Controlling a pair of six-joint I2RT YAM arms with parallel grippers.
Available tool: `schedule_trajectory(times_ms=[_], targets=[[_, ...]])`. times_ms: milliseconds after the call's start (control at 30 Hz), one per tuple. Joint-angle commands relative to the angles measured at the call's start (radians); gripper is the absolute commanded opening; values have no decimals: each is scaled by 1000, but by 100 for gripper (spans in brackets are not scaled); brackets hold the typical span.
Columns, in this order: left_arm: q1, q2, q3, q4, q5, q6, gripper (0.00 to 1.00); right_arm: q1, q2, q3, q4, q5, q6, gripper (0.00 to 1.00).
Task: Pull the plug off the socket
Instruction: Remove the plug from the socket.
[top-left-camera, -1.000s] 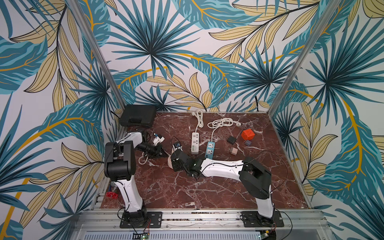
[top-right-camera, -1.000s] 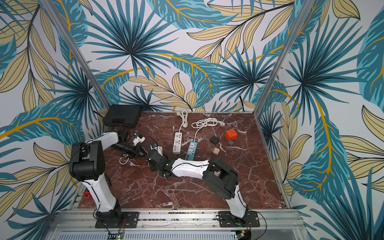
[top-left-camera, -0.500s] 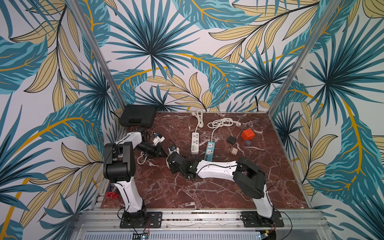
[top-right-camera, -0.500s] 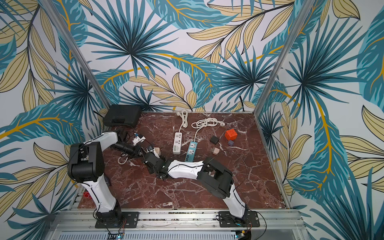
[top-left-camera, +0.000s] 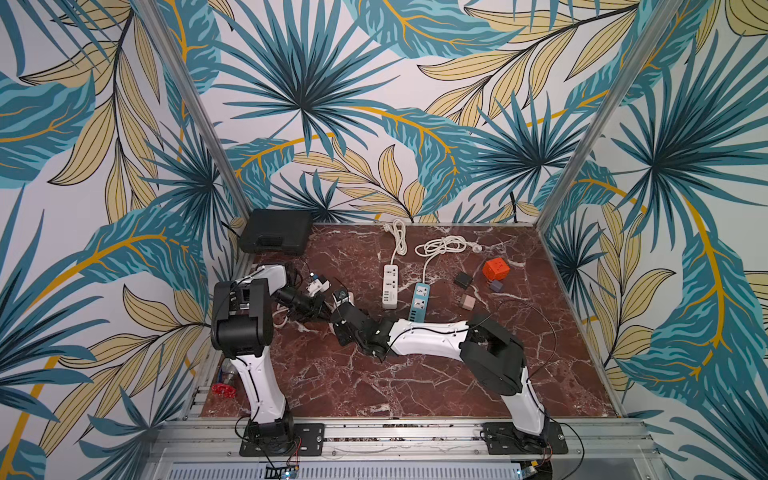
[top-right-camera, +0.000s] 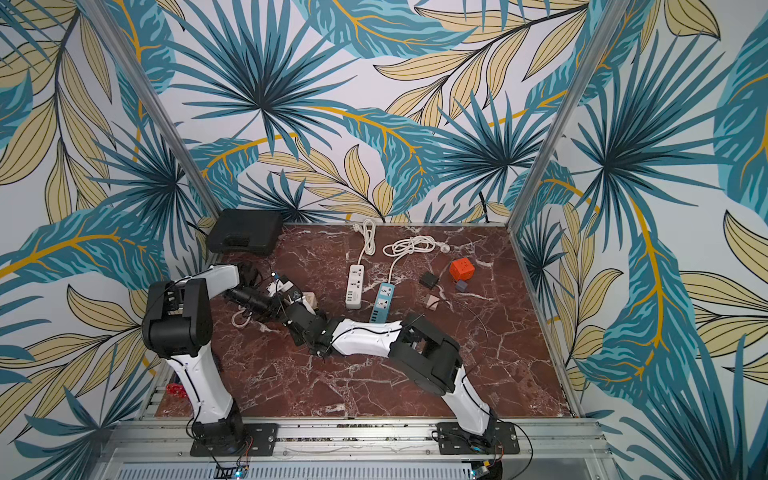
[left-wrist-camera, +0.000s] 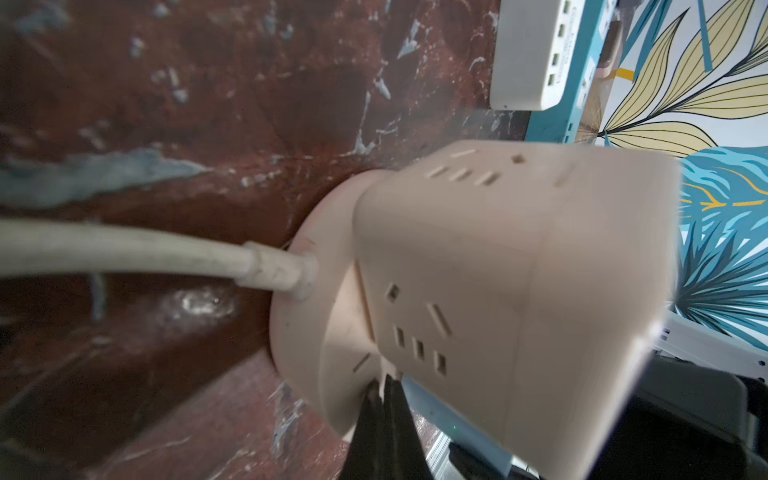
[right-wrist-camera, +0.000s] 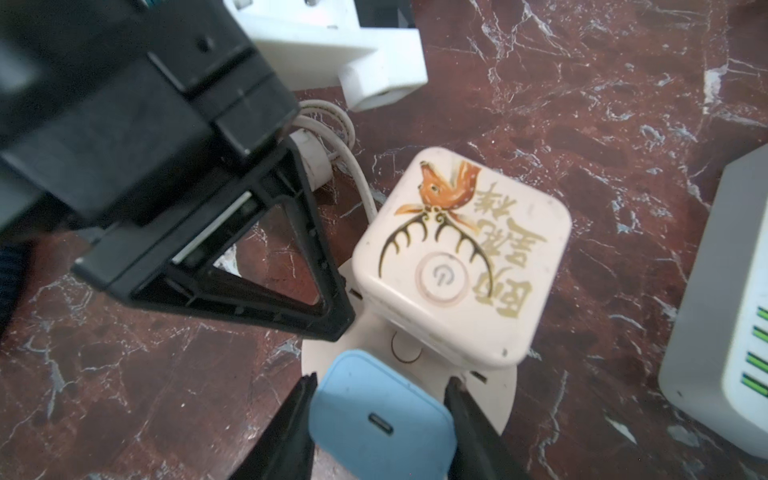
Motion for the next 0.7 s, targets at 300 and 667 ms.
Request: schedule_trajectory(times_ms=[300, 667], targets=[[-8, 78, -24, 62, -103, -33, 0, 30, 61, 124, -68, 81, -57, 8], [-3, 75, -33, 82, -124, -47, 0, -23, -58, -3, 45, -20, 81, 8]])
